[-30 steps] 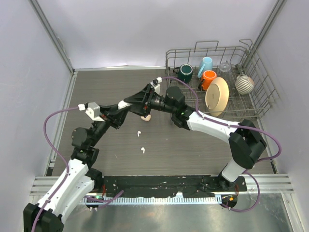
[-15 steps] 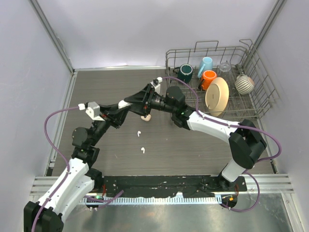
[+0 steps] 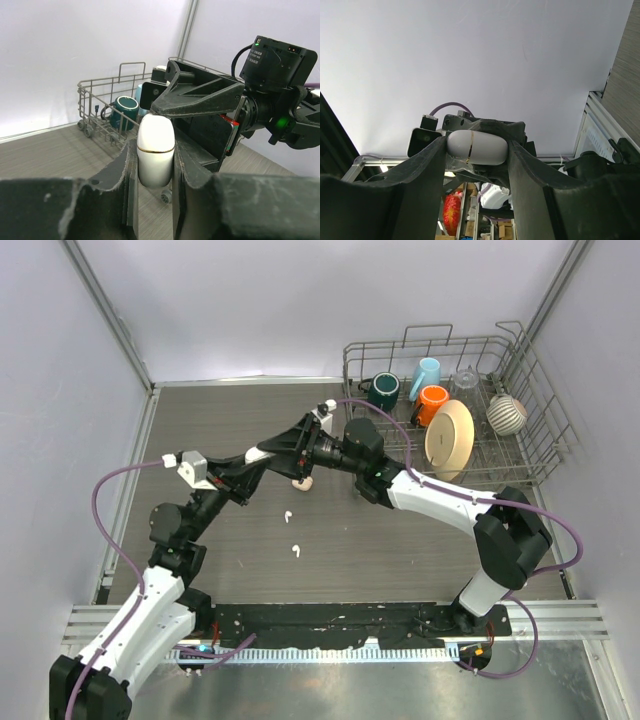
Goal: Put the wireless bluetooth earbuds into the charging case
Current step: Pick up the charging case at the center of the board.
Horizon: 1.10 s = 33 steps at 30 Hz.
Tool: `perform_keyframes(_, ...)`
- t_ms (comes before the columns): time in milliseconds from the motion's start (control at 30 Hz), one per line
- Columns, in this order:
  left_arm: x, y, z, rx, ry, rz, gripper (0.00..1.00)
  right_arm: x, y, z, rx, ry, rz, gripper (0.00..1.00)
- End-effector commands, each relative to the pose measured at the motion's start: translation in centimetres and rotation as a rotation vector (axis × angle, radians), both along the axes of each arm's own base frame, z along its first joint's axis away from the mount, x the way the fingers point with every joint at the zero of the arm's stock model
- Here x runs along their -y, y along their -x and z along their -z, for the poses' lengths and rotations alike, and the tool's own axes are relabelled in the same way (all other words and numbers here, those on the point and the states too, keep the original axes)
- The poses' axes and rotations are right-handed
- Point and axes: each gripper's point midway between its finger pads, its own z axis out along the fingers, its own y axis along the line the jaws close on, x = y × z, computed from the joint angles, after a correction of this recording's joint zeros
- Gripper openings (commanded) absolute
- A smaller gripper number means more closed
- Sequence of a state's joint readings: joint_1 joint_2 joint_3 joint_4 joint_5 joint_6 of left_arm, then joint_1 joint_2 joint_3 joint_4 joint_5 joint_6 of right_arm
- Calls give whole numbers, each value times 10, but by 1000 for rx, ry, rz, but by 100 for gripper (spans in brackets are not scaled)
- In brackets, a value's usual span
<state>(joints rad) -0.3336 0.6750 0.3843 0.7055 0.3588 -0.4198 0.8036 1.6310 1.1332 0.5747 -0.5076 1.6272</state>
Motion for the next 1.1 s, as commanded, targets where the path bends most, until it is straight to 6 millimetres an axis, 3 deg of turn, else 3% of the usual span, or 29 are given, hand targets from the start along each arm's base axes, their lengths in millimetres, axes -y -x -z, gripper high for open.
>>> perform_keyframes(0, -2, 0, -17, 60, 32, -9, 6, 6, 15, -31, 69, -68, -40, 7)
perform_keyframes(67, -3, 0, -17, 59, 41, -9, 0, 6, 16, -28, 67, -63, -45, 12)
perform_keyframes(200, -6, 3, -26, 91, 105, -7, 0, 7, 20, -28, 146, -54, -57, 44)
perform_keyframes(400, 3, 14, -23, 144, 82, 59, 0, 21, 11, -26, 234, -7, -7, 65)
perform_keyframes(467, 4, 25, -29, 225, 72, 79, 0, 30, 6, -20, 263, 38, 29, 66)
perform_keyframes(600, -2, 28, -17, 263, 77, 48, 0, 55, -9, -16, 334, 109, 121, 67)
perform_keyframes(767, -3, 33, -15, 286, 77, 49, 2, 73, -6, -20, 526, 248, 151, 67)
perform_keyframes(1067, -15, 22, -14, 278, 63, -53, 7, 95, 0, -10, 647, 406, 175, 67)
